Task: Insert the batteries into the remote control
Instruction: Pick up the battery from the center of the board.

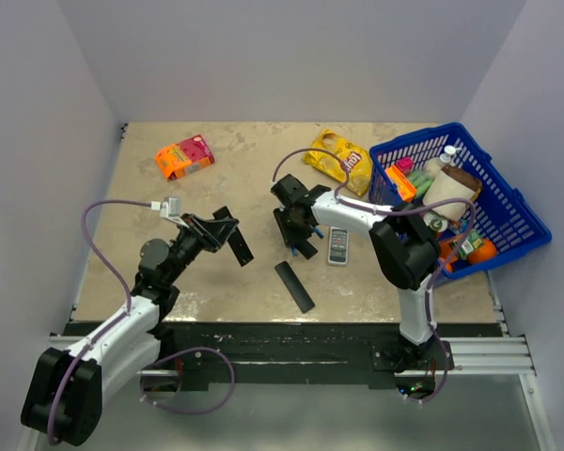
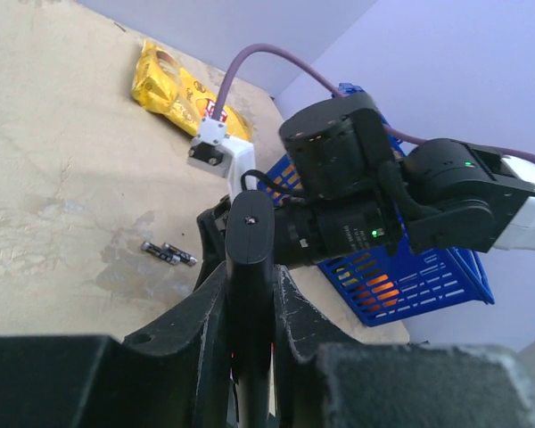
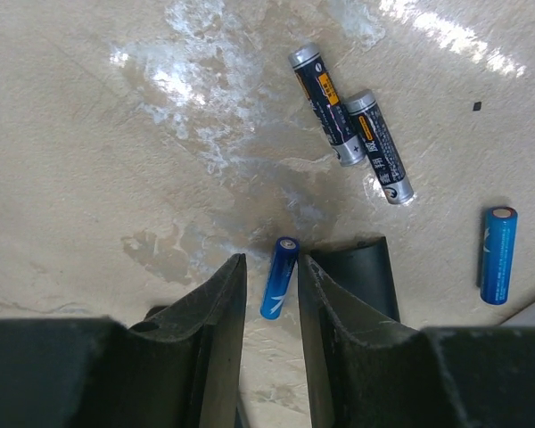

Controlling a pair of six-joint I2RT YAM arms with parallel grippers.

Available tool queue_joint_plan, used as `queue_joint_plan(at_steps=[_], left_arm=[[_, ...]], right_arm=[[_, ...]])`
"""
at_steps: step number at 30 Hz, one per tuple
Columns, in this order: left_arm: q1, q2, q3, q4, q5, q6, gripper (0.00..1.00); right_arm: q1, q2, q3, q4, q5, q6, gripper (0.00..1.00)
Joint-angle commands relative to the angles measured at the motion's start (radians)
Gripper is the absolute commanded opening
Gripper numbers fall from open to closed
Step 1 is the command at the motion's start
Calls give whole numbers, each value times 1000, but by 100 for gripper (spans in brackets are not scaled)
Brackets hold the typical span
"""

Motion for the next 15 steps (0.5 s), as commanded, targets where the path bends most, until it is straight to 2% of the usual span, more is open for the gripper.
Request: queue_joint_plan(at_steps=[1, 15], left_arm=[[6, -22, 4, 134, 29, 18, 0], [-11, -42, 20, -22, -27, 74, 0]], right_arm=[[0, 16, 57, -37, 29, 13, 33], [23, 70, 86, -72, 60, 2, 22]])
